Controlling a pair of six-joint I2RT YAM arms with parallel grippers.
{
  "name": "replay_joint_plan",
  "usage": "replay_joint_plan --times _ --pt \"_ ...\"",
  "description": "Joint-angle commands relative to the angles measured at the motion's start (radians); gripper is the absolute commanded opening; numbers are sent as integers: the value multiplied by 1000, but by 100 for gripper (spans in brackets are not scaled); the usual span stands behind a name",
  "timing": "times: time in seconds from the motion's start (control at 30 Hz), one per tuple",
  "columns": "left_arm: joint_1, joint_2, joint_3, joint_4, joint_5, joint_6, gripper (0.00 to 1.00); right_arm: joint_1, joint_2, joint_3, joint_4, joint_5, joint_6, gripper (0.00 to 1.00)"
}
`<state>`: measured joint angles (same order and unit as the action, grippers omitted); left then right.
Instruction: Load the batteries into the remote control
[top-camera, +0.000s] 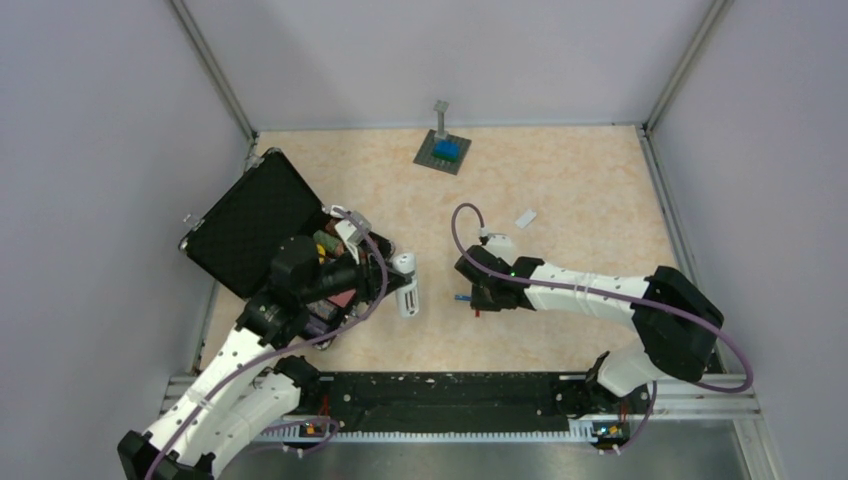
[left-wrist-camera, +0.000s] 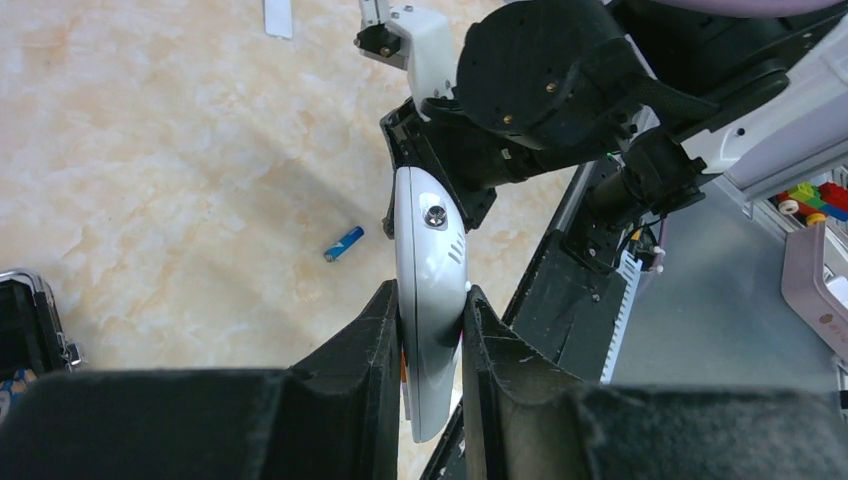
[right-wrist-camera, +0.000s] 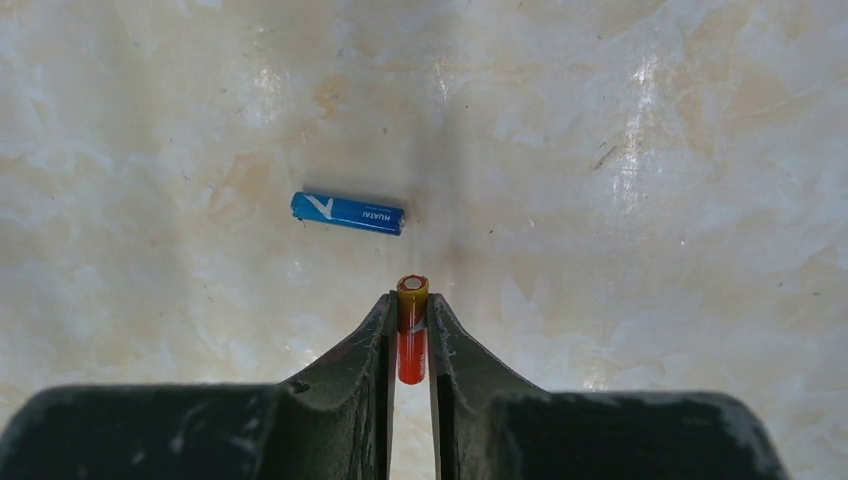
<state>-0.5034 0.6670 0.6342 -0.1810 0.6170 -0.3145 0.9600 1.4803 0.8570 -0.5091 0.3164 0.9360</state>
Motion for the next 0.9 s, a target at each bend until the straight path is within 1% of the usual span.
replay_joint_plan --times 0.0,0.1,0.17,0.23,0.33,0.67,0.77,0.87 --pt "2 32 49 31 -11 -15 0 11 8 -4 -3 -7 -17 17" --pt "2 43 45 30 -75 -65 0 11 17 1 -13 -9 -20 26" --pt "4 53 40 30 -104 -91 0 11 20 4 -19 -9 -23 31" --pt "4 66 36 29 -129 -120 0 12 30 8 -26 -9 -24 34" --pt "4 79 25 33 -147 -154 0 11 55 18 -38 -26 -30 36" --pt "6 69 0 29 -236 -201 0 11 109 39 -49 -57 -36 32" --pt "6 72 1 24 -244 -205 0 11 119 44 -58 -54 -35 26" --pt "7 77 0 20 -243 -211 0 12 119 48 -72 -58 -36 25"
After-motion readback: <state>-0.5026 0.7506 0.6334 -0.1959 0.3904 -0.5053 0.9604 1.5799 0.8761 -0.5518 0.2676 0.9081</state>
